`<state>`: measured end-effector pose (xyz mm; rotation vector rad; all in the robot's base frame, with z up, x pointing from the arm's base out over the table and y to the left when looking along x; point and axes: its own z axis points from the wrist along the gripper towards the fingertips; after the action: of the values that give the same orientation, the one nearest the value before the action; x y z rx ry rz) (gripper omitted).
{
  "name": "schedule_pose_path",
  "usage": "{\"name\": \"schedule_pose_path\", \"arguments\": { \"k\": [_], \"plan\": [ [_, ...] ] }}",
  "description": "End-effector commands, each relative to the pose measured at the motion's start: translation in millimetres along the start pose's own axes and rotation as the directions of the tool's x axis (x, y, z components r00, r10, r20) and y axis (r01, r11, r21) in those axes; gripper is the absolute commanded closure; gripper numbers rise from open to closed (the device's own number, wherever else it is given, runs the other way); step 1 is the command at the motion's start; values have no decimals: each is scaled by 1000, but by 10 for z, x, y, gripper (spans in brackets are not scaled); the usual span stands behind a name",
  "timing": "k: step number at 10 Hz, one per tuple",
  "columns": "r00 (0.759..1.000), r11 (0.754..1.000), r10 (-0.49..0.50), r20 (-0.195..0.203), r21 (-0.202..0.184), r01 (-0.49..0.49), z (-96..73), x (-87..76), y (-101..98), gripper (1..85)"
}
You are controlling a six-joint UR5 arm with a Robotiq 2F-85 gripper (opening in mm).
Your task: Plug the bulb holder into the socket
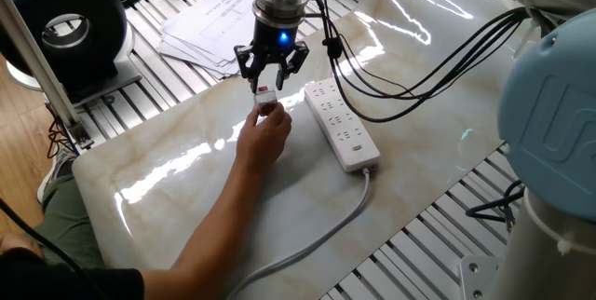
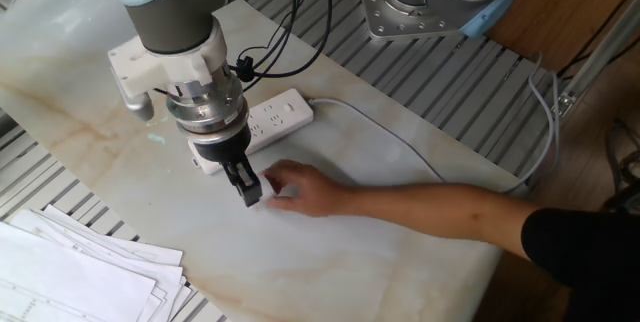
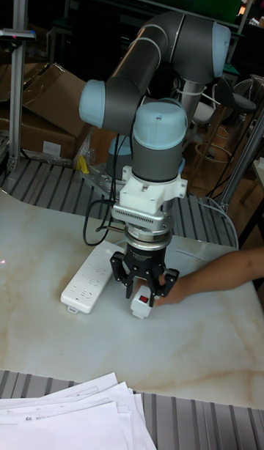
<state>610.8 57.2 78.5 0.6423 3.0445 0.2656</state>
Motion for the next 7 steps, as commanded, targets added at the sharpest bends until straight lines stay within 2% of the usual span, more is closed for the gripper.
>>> {"name": "schedule_pose_path", "arguments": {
  "k": [1, 7],
  "plan": [
    [999, 999, 52, 5, 8, -52, 41, -27, -6, 363],
    [998, 998, 60, -15, 16, -59, 42, 24, -31, 403]
  ]
}}
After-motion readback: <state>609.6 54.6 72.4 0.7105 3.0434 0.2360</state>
